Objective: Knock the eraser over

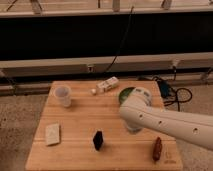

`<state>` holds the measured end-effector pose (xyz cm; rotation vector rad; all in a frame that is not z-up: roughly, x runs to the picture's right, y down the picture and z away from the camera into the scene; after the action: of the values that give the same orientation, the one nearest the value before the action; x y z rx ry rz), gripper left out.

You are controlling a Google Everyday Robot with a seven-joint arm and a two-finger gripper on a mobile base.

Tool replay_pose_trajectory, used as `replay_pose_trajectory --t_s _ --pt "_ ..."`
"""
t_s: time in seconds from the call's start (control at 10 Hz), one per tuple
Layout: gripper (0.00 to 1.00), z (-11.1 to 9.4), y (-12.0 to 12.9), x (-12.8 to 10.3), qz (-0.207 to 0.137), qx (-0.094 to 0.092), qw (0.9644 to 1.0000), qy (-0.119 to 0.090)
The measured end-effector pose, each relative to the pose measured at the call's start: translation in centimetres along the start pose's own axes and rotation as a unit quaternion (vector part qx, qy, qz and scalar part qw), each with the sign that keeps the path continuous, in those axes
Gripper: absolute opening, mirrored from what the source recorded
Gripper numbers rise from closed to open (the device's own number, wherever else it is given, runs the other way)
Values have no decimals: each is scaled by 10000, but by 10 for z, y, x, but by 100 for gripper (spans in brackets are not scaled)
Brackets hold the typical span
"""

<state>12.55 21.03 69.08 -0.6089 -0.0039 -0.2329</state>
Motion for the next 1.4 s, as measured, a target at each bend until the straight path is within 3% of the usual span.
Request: replay_pose_trajectory --t_s 0.2,0.7,1.4 --pt "0 9 -3 -25 -151 -42 9998 -95" --pt "0 23 0 -48 -451 -119 9987 -197" --pt "0 31 -4 -99 -1024 -190 9940 -327"
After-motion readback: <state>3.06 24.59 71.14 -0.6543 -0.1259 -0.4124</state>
